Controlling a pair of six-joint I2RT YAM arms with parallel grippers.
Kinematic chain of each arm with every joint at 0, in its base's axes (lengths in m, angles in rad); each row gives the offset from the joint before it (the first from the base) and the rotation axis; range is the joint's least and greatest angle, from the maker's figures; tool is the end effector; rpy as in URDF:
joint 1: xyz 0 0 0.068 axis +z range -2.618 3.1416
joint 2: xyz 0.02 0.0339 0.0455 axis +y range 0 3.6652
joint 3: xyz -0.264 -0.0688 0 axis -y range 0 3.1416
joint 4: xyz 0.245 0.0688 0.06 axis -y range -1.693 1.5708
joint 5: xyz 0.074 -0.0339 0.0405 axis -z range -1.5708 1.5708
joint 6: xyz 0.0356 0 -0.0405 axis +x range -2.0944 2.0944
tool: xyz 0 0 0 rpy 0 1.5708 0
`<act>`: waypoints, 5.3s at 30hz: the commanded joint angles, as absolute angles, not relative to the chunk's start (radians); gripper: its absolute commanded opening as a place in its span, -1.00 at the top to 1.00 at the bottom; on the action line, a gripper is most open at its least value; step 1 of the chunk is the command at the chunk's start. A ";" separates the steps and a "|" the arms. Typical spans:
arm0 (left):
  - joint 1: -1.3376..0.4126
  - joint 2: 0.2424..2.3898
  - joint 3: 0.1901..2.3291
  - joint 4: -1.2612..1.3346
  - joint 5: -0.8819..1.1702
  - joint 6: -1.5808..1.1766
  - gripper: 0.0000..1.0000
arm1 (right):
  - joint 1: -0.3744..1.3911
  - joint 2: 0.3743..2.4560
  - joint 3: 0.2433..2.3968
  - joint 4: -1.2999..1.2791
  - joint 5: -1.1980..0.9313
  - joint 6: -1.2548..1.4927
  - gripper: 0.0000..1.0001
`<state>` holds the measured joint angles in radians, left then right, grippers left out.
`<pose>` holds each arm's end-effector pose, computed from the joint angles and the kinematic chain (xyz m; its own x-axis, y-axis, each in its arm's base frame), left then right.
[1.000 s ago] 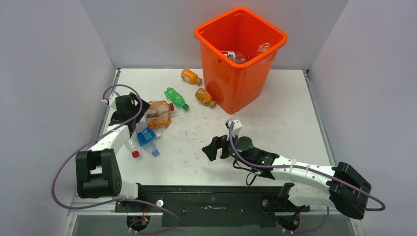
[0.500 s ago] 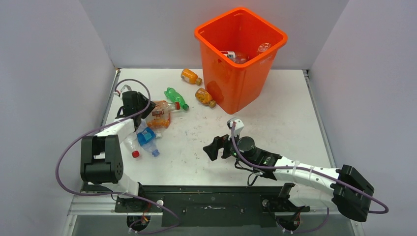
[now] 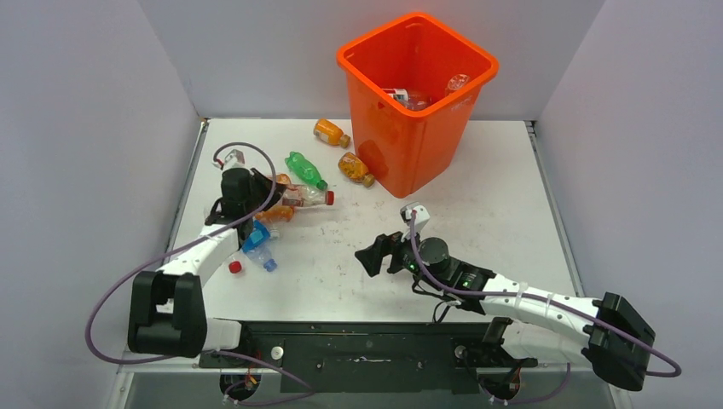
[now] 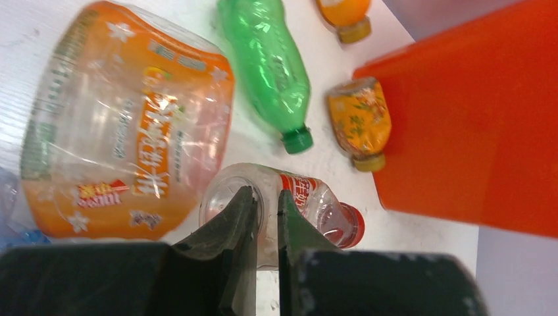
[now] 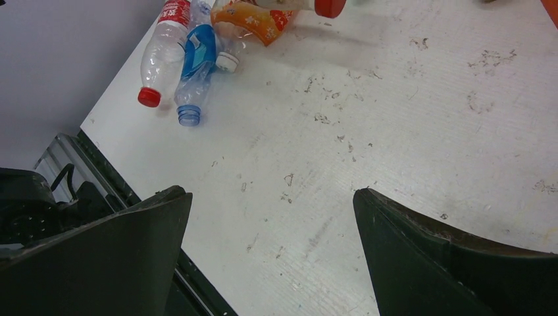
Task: Put the plastic bottles in the bin
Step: Pick up the plastic bottle at the center of the board, then place the plastic bottle in the trash bin, then pick up the plastic bottle at the center of the board.
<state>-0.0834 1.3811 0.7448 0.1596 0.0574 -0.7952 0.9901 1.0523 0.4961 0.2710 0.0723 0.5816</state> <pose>0.2990 -0.0270 0.2252 -0.4158 -0.6806 -0.6033 -0.2327 0.7209 -0.6528 0.1305 0.1942 0.2336 -0.5662 0.1359 -0.8130 -0.5802 0.6349 0.5102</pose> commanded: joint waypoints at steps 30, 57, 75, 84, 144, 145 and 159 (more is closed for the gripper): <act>-0.410 0.583 0.216 0.482 -0.043 -1.311 1.00 | 1.000 0.977 0.416 0.761 0.246 0.902 -0.79; -0.446 0.441 0.203 0.428 -0.016 -1.319 1.00 | 0.999 1.315 0.557 1.001 0.125 0.949 0.02; -0.448 0.451 0.697 -0.201 -0.459 -0.529 -0.92 | 1.006 0.985 1.057 0.103 0.287 0.262 0.89; -0.446 0.427 0.622 -0.122 -0.585 -0.328 -0.93 | 0.965 1.214 1.575 -0.017 0.683 -0.030 0.89; -0.393 0.501 0.595 -0.282 -0.706 -0.502 -0.92 | 1.048 1.638 0.930 0.436 -0.108 0.500 -0.90; -0.393 0.476 0.583 -0.270 -0.712 -0.500 -0.92 | 1.074 1.683 0.955 0.439 -0.112 0.488 -0.91; -0.396 0.380 0.545 -0.222 -0.716 -0.497 -0.93 | 1.228 2.113 1.336 0.343 -0.013 0.384 -0.99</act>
<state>-0.3973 0.3763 0.5385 -0.2657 -0.7063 -0.4911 1.2156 2.0602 1.2247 0.3420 -0.0723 0.4400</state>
